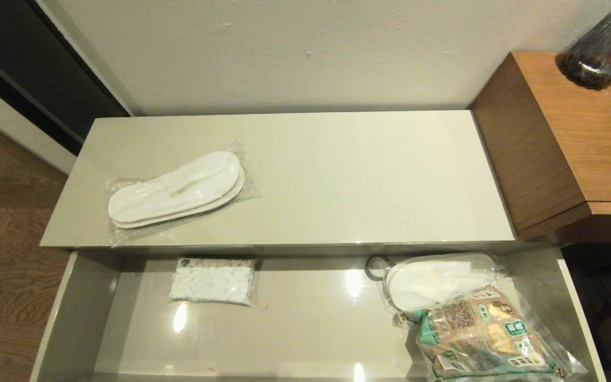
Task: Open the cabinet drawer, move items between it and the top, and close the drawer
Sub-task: Close the drawer
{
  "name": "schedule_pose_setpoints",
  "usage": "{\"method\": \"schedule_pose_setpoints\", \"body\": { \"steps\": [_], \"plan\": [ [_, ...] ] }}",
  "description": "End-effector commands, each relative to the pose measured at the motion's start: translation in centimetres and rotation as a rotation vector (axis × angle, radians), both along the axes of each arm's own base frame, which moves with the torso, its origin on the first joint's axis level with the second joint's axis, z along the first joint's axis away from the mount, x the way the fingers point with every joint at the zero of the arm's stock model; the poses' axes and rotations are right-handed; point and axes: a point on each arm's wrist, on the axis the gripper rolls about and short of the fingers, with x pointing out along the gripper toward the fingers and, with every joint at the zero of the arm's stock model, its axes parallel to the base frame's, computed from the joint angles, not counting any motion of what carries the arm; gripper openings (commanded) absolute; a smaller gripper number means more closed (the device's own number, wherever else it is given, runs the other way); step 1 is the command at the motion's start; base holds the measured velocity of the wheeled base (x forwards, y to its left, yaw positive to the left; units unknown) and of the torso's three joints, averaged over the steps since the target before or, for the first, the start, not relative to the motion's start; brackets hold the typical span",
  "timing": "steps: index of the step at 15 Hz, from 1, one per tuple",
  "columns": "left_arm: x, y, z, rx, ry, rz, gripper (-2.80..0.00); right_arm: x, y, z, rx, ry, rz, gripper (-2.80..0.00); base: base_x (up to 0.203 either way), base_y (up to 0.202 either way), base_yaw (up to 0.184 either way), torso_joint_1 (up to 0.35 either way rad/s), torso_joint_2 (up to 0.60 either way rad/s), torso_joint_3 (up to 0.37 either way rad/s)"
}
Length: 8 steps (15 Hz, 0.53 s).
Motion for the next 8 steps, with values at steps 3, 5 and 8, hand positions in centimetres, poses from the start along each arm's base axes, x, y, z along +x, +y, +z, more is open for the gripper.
{"method": "schedule_pose_setpoints", "body": {
  "steps": [3,5,8],
  "plan": [
    [0.01,0.00,0.01,0.000,0.001,0.000,-2.80,0.00,0.00,-0.01,0.000,0.001,0.000,-2.80,0.000,0.000,0.000,0.000,0.00,0.000],
    [0.01,0.00,0.01,0.000,0.001,0.000,-2.80,0.01,0.00,-0.01,0.000,0.002,0.000,-2.80,0.000,0.000,0.000,0.000,0.00,0.000],
    [0.01,0.00,0.01,0.000,0.001,0.001,-2.80,0.01,0.00,-0.01,-0.002,0.002,0.000,-2.80,0.000,0.000,0.000,0.000,0.00,0.000]
  ]
}}
